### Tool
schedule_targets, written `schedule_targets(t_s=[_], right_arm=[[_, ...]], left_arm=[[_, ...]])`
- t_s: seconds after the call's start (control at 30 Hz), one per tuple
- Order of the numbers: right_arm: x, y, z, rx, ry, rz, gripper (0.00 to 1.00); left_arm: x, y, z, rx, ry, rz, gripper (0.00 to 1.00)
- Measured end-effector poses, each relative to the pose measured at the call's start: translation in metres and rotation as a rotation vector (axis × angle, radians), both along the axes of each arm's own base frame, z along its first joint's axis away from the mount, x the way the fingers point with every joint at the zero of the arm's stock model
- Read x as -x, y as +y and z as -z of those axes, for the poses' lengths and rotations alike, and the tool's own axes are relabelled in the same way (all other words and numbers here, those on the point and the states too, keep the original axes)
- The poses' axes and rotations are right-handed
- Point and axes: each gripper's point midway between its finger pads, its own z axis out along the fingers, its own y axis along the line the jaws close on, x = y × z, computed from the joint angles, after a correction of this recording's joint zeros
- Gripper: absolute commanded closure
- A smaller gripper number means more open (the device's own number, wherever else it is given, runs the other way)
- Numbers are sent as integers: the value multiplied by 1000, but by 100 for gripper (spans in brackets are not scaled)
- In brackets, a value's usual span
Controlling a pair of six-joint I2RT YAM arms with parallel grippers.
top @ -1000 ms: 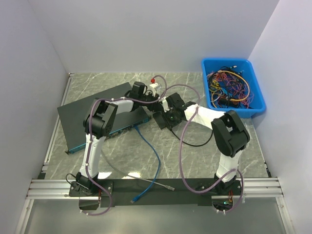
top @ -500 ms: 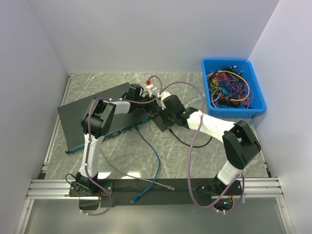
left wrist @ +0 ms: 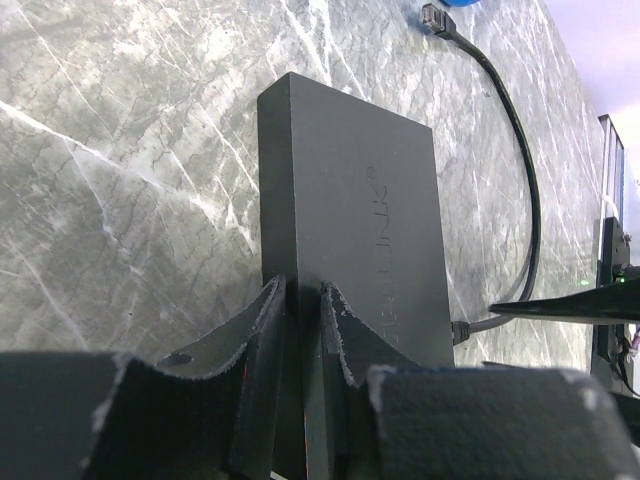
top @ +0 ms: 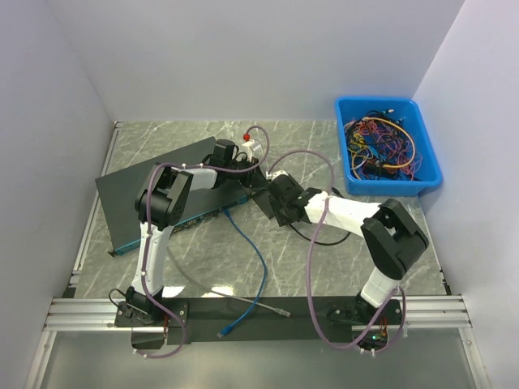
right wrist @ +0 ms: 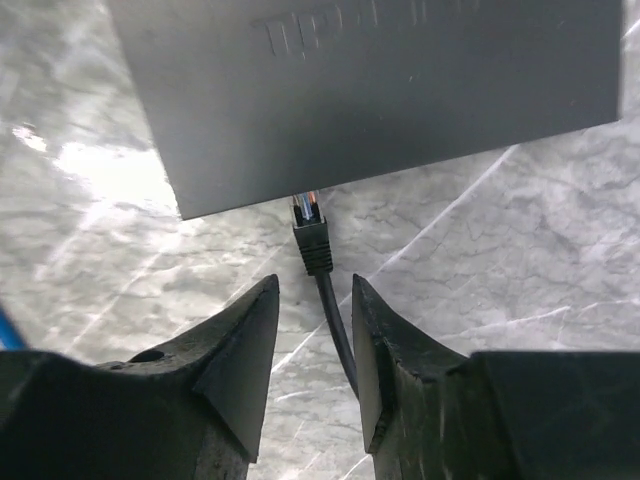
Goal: Insert the plug into the switch port
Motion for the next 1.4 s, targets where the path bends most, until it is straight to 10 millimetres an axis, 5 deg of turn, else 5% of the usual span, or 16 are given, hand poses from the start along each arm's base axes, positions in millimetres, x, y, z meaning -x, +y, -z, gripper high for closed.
schedule_targets(t_s=[0.23, 0.53, 1.4], right_arm=[[5, -4, 25, 22, 86, 19, 63], [-1, -6, 27, -42, 129, 47, 99], [-13, -14, 16, 30, 78, 13, 100]], left_arm=[[0, 0, 0, 0, 1, 0, 76], [0, 0, 0, 0, 3, -1, 78], [-5, -4, 0, -39, 10, 8, 79]])
